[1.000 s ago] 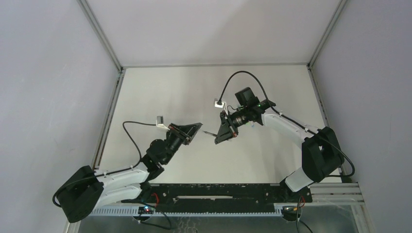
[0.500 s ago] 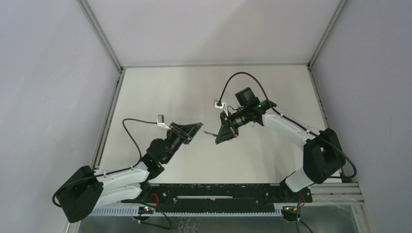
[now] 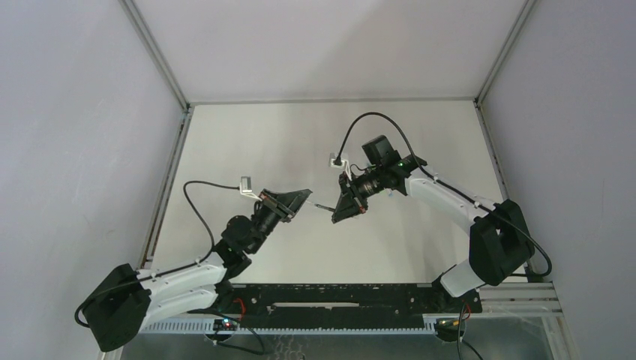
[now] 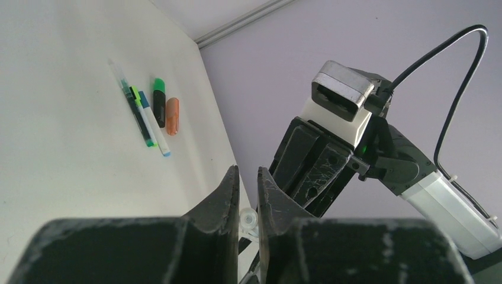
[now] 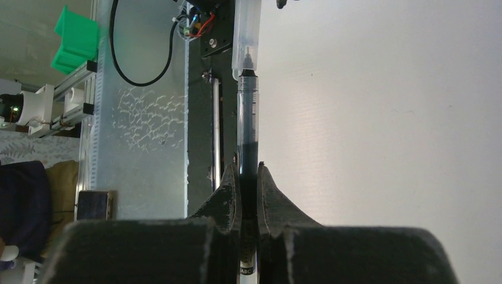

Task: Insert the pens into the pen caps
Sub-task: Press the pen cap onto the pen.

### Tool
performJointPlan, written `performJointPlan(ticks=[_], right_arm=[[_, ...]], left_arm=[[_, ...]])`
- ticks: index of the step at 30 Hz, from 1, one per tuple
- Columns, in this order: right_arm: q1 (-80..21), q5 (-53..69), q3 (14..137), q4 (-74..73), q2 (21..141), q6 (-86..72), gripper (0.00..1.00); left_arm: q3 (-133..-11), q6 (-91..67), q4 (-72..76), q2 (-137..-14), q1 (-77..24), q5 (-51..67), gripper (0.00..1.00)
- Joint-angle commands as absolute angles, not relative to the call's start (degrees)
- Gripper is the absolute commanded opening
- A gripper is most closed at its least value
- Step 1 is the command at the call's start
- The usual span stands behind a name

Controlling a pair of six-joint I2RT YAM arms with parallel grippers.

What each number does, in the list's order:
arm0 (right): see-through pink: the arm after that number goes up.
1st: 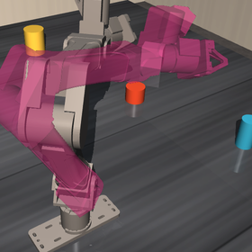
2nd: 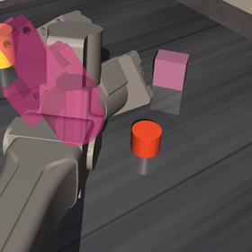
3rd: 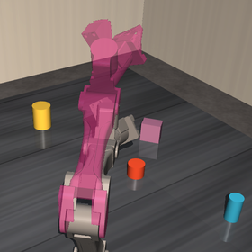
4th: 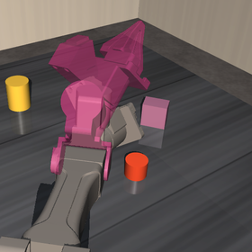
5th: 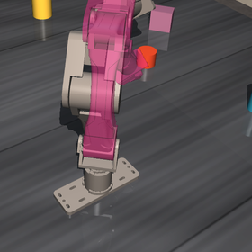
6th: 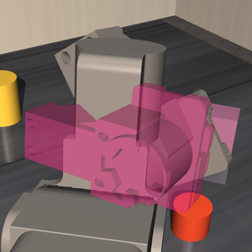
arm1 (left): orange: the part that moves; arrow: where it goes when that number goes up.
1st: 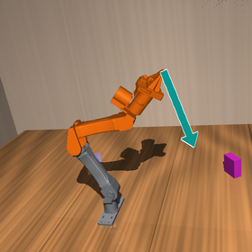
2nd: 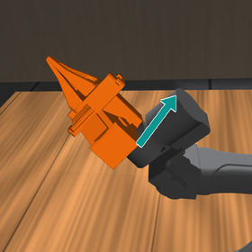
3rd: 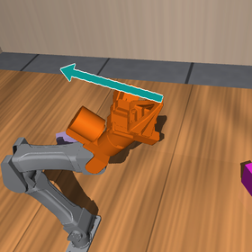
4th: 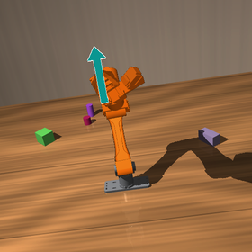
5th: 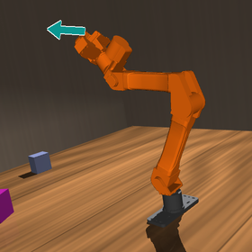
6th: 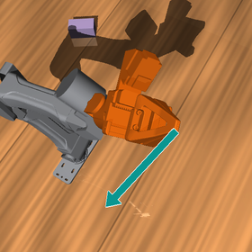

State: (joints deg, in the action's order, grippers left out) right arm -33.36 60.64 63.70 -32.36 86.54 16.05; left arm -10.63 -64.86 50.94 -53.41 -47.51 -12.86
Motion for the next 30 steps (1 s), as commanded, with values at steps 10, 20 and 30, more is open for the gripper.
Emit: performJointPlan(ticks=[10,20,30], right_arm=[[-32.7,62.8,65.1,-31.7,84.1,16.9,0.0],[-32.9,62.4,65.1,-31.5,84.1,16.4,0.0],[-32.8,61.8,64.1,-28.8,82.9,13.9,0.0]], left_arm=[[-13.2,-63.6,56.9,-55.5,-47.7,-8.2,0.0],[-15.4,-64.1,59.6,-60.1,-48.0,-4.4,0.0],[-18.7,-61.7,57.7,-64.7,-51.4,-3.7,0.0]])
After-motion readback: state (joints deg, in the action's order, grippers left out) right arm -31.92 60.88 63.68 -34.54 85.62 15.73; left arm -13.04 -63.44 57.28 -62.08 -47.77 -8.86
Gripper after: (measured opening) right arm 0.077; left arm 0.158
